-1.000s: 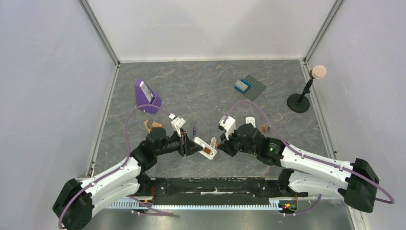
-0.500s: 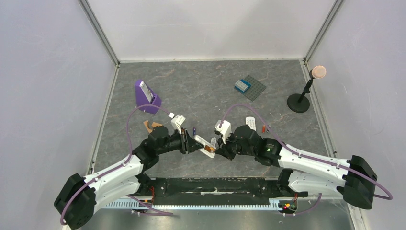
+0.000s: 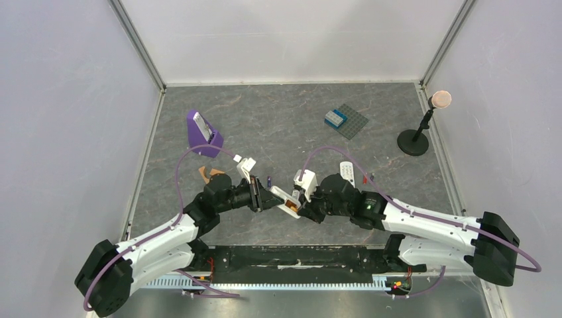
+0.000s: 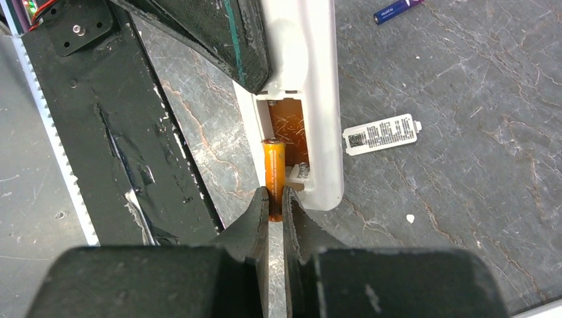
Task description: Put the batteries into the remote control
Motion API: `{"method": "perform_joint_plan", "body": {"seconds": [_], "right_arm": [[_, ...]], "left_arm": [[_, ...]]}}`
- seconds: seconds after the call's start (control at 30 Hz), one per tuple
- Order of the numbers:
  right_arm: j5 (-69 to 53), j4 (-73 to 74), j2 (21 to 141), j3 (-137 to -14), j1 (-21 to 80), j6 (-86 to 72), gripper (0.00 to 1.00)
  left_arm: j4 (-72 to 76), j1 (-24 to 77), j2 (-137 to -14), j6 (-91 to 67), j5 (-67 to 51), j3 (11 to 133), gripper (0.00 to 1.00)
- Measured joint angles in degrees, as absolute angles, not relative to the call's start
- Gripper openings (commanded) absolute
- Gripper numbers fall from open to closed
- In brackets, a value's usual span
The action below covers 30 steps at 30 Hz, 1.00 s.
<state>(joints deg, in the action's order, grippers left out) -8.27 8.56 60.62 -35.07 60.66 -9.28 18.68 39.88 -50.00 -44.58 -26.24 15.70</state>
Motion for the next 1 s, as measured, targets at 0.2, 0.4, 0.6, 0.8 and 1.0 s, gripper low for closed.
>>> {"method": "perform_joint_plan", "body": {"seconds": [0.2, 0.4, 0.6, 0.8, 1.0], "right_arm": [[-7.90, 8.78, 61.01, -36.75, 60.86, -8.64, 0.04], [-7.64, 9.23, 61.41, -38.63, 60.93, -8.29, 0.05], [-7.66, 11.31, 62.46, -40.21, 61.08, -8.05, 0.06], [-7.68, 15.18, 63.22, -43.44, 61.14, -7.20, 0.11], [-7.81, 19.86, 64.79, -47.75, 61.12, -6.00, 0.16]], "left_arm": [[20.88, 39.83, -50.24, -46.46, -27.55, 15.64, 0.02], [22.70, 39.81, -50.24, -47.70, -28.12, 15.51, 0.02], [25.91, 39.66, -50.19, -50.09, -28.01, 13.56, 0.02], [32.71, 39.62, -50.17, -54.35, -27.35, 10.59, 0.02], [35.88, 39.59, -49.19, -55.92, -26.74, 9.32, 0.02]]}}
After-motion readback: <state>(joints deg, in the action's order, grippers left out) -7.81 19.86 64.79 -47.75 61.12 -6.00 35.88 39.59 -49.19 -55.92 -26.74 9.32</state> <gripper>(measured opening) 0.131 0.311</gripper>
